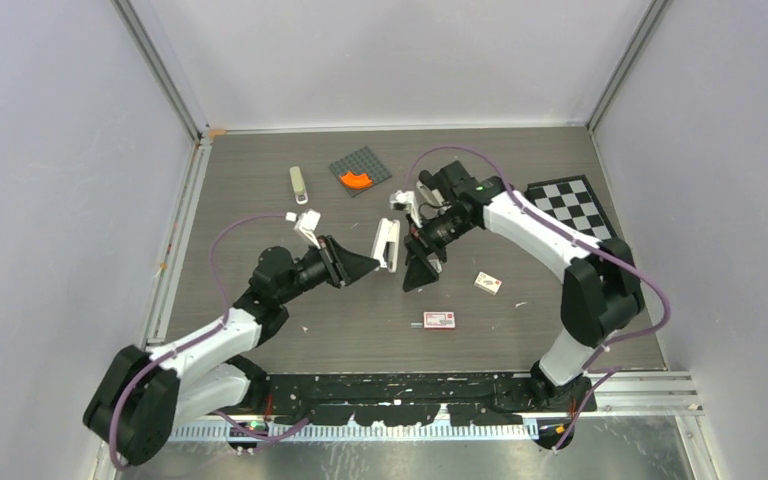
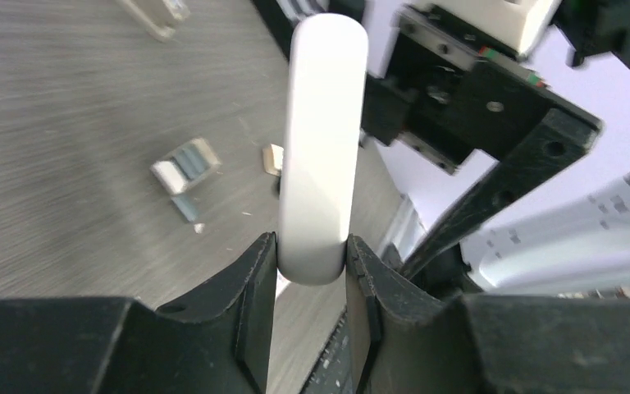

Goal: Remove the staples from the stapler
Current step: Unload the staple at the center of the board, then place the stapler at the center of the board.

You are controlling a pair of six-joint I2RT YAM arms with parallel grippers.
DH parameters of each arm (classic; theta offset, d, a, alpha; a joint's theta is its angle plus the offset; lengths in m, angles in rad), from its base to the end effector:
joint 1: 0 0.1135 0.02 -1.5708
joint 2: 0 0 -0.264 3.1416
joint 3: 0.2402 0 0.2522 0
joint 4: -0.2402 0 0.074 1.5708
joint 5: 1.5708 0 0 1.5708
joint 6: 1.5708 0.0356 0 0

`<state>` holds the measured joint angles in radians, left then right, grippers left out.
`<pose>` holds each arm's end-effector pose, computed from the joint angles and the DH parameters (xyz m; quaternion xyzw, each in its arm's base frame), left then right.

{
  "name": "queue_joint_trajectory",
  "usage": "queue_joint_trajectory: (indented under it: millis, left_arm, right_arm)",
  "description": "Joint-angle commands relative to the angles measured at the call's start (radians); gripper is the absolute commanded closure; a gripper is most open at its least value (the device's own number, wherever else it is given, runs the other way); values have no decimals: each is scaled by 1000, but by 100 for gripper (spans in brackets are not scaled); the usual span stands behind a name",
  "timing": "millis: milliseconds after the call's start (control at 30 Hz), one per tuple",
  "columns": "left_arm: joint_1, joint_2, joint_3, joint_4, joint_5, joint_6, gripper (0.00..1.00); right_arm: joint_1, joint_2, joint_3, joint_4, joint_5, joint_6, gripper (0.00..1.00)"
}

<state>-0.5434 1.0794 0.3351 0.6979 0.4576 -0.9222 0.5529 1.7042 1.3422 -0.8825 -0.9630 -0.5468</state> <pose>0.1820 -0.1283 0.2195 0.0212 0.7214 -0.5718 0.3901 0.2703 0.2012 0.2552 -0.5211 0.7063 0.4574 0.1426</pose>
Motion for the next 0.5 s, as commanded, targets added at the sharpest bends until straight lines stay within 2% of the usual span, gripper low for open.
queue_joint_trajectory:
  millis: [0, 100, 200, 333, 467]
  left_arm:
    - [13, -163, 65, -298, -248, 51, 100]
    - [16, -221, 124, -559, -491, 132, 100]
    - [49, -164, 210, -703, -646, 180, 100]
    - [141, 88, 403, -855, -673, 158, 100]
    - [161, 353, 630, -951, -772, 145, 100]
  right_arm:
    - [-100, -150, -45, 115, 93, 76, 0]
    - [-150, -223, -93, 156, 145, 69, 0]
    - [-180, -269, -131, 211, 164, 91, 0]
    - [-193, -284, -141, 221, 161, 94, 0]
    - [-197, -298, -153, 235, 147, 103, 0]
